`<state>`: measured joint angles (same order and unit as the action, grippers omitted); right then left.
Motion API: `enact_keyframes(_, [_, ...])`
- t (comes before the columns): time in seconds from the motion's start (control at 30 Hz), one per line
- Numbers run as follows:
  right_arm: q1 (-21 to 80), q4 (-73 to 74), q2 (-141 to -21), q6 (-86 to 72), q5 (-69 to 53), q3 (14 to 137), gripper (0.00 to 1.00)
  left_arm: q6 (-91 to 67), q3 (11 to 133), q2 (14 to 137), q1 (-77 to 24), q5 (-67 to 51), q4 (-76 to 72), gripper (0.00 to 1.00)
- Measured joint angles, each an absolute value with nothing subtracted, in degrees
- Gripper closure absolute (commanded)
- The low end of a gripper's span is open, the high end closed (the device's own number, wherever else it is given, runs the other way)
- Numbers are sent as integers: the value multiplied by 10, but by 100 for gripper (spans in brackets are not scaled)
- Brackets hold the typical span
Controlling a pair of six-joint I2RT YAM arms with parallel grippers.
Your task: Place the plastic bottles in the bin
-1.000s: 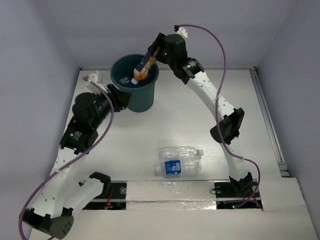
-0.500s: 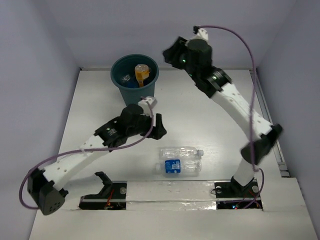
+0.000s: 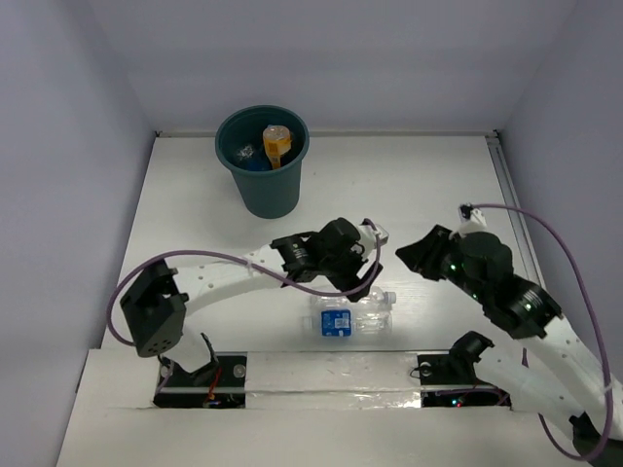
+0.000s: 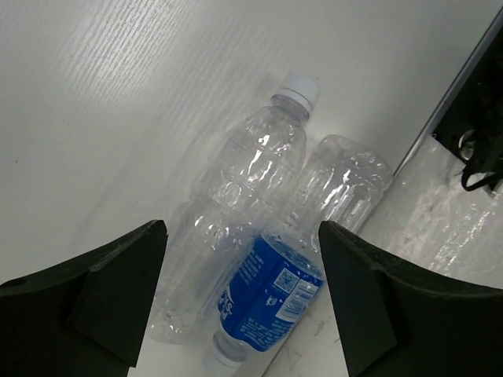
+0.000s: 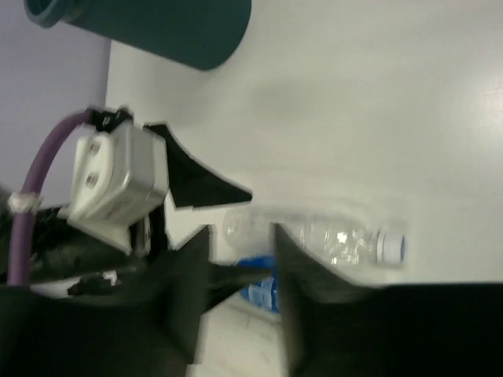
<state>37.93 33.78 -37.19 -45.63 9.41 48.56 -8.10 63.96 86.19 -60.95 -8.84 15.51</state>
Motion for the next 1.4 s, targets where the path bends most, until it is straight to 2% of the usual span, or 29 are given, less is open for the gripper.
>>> enact_keyframes(0.1, [379,388,-306,-483,72,460,26,-55,659,901,-611,-85,159,22])
enact_keyframes(0.2, [379,415,-280,-500,54,453,20,-35,672,931,-611,-84,162,22])
enact_keyframes(0.53, [379,460,-283,-518,-14,444,16,10,673,984,-611,-88,175,22])
enact_keyframes(0.73, [379,468,-301,-512,-64,420,15,19,673,1009,-609,-72,171,25])
enact_keyframes(0.8, [379,473,-301,-512,-79,409,9,20,671,1016,-604,-65,168,27])
enact_keyframes(0.97, [379,483,-300,-513,-112,364,4,14,663,1022,-573,-47,155,36])
enact_keyframes(1.1, [379,488,-300,-528,-127,332,3,5,660,1020,-555,-39,144,50])
enact_keyframes(1.4, [389,420,-378,-583,-135,291,1,-35,644,989,-530,-32,135,55])
